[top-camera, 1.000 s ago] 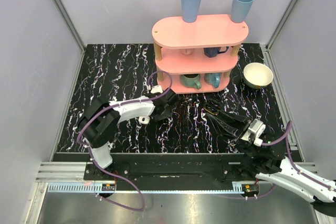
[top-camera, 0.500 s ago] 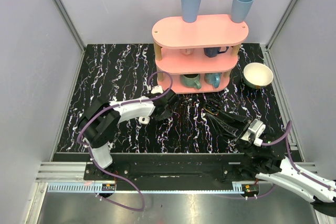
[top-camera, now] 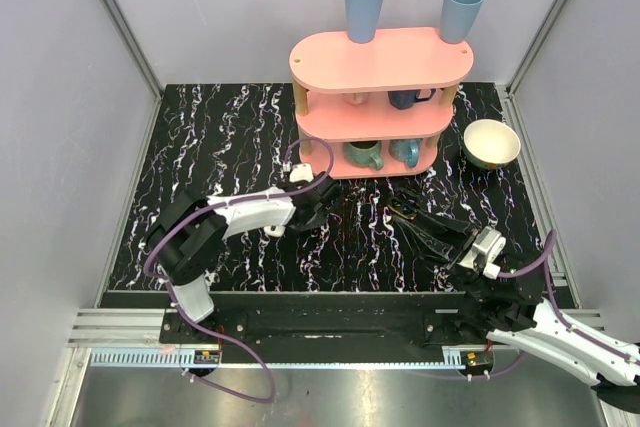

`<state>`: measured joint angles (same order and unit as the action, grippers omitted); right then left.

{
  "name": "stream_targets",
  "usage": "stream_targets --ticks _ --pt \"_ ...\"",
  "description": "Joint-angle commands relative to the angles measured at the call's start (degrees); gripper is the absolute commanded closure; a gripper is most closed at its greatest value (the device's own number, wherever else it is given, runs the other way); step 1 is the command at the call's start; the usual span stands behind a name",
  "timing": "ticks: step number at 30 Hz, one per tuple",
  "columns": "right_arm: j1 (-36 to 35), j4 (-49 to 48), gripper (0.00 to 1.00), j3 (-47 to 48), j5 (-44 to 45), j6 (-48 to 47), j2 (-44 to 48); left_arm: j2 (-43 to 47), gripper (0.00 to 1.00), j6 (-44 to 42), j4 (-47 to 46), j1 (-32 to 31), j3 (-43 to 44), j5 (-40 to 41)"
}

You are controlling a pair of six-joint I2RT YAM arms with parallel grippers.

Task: Insert the wireless bluetooth earbuds into the charging case
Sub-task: Pick up the left earbud from the center of the board.

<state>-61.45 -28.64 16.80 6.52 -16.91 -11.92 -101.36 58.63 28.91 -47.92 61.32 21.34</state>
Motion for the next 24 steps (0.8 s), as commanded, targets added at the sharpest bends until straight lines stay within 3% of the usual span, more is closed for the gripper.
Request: stream_targets --ticks 1,8,13,17,24 --pt "-0.3 -1.7 1.0 0.7 0.3 -0.2 -0.6 6.3 1.0 -2.9 -0.7 -1.0 -2.2 8.6" --pt "-0.3 -1.3 1.0 1.0 0.6 -0.2 -1.3 20.7 1.0 -9.9 -3.2 -2.5 -6.2 19.2" --pt "-0.3 -2.0 1.0 1.1 1.1 0.2 -2.8 32.0 1.0 -23.5 -9.6 -5.2 -9.3 24.8" --pt "-0.3 -2.8 1.0 1.4 1.2 0.3 -4.9 40.4 1.0 -35.8 -19.1 -7.9 -10.8 24.5" --pt "-0.3 -5.3 1.0 1.4 0.5 1.6 -7.9 49.9 1.0 -51.8 -24.3 -9.1 -6.3 18.7"
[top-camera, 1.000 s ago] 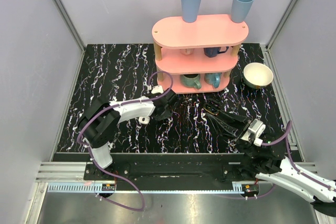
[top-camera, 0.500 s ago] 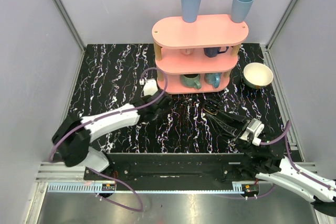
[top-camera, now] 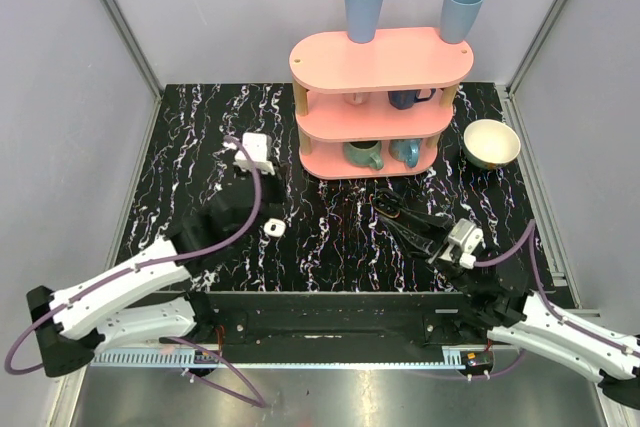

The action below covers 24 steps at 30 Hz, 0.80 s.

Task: Insert the wireless bluetooth earbuds into the charging case
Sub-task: Pick up the left earbud from the center of the board, then insert the left earbud into the left side groove of the charging case.

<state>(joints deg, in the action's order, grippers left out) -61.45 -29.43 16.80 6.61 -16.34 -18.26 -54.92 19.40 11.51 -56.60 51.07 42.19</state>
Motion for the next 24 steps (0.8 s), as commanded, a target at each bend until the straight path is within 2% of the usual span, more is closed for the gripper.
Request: stream_targets --ticks 1,8,14,19,24 --pt "-0.3 -4.8 1.0 1.4 0.3 1.2 -1.9 4.5 1.0 -13.4 -7.8 -0.6 5.0 -3.2" --pt "-0.3 -5.1 1.0 2.8 -0.7 1.1 -5.7 5.0 1.0 -14.9 -8.8 -3.4 10.2 -7.5" --pt "-0.3 -10.8 1.0 4.2 1.1 2.4 -13.5 1.6 1.0 -15.1 -8.9 -7.5 14.8 -4.7" --pt "-0.3 -16.2 1.0 5.5 2.4 5.1 -19.7 -1.6 1.0 -20.8 -11.2 -12.9 17.5 -2.2" --pt "-0.4 -17.2 1.0 7.3 3.2 6.1 -22.3 -2.5 1.0 -23.8 -15.3 -16.7 17.2 0.5"
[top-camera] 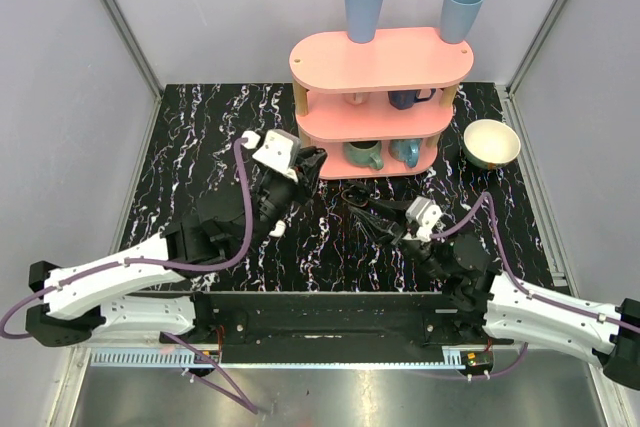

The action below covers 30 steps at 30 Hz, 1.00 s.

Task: Insert the wireless bluetooth earbuds into the charging case
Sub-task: Insert the left earbud into the left side groove of the charging case.

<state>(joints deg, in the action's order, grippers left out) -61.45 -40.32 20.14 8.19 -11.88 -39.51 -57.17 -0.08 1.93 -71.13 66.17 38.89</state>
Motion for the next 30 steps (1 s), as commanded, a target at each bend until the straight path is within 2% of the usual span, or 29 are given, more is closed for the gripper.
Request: stream_targets --ticks 1,5,8,14,22,30 --pt "-0.3 -6.6 1.0 4.0 1.4 1.5 -1.4 -0.4 1.0 -4.8 -7.1 -3.6 1.9 4.9" --pt "-0.3 -7.0 1.0 5.2 1.7 0.8 -2.7 -1.8 1.0 -9.9 -14.5 -7.8 -0.1 12.9" --pt "-0.2 -6.2 1.0 5.6 1.3 -0.5 -3.3 -4.9 1.0 -18.4 -21.4 -11.5 -0.3 18.7" --pt "-0.3 -7.6 1.0 5.0 2.1 -2.1 -2.4 -9.6 1.0 -26.2 -28.7 -14.7 -0.3 22.3" --pt "-0.3 -7.1 1.0 3.9 2.0 -2.2 -0.4 -9.3 1.0 -27.3 -25.2 -14.7 -0.6 18.0" --pt "-0.3 -6.7 1.0 4.3 2.2 -2.3 -0.3 -4.8 1.0 -17.9 -18.8 -14.3 -1.3 8.9"
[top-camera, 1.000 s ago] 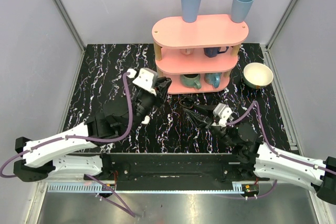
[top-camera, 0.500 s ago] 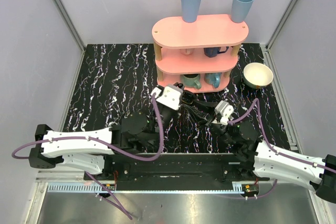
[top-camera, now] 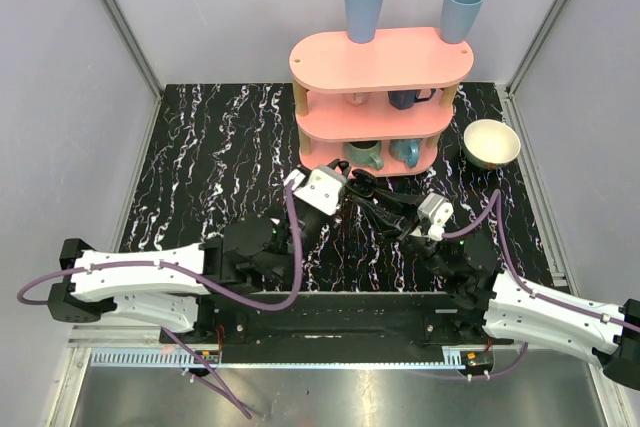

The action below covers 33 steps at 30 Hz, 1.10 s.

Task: Insert the wireless bluetooth earbuds into the charging case
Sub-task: Insert the left earbud into the left side groove of the charging case.

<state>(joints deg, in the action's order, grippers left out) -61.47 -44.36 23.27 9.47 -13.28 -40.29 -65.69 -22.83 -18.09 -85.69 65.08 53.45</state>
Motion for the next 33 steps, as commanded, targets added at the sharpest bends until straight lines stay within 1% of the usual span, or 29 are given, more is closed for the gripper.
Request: stream_targets --ticks 1,5,13,21,33 --pt "-0.2 -2.7 1.0 1.3 0.7 -0.8 0.3 3.9 1.0 5.2 1.6 0.3 -0.3 -6.3" --pt "-0.3 -3.4 1.0 1.6 0.3 -0.5 0.0 4.0 1.0 5.3 2.1 0.3 -1.0 -8.2" --pt "-0.3 -2.8 1.0 2.6 -0.9 -0.3 0.1 3.1 1.0 4.5 0.4 0.3 -2.1 -8.5" --pt "-0.3 -2.0 1.0 2.6 -1.0 -0.4 0.7 -0.4 1.0 1.3 -1.8 0.3 -1.4 -5.1" --pt "-0.3 -2.2 1.0 2.4 -0.9 -1.2 0.8 -2.8 1.0 -1.0 -5.5 0.3 -1.9 -0.1"
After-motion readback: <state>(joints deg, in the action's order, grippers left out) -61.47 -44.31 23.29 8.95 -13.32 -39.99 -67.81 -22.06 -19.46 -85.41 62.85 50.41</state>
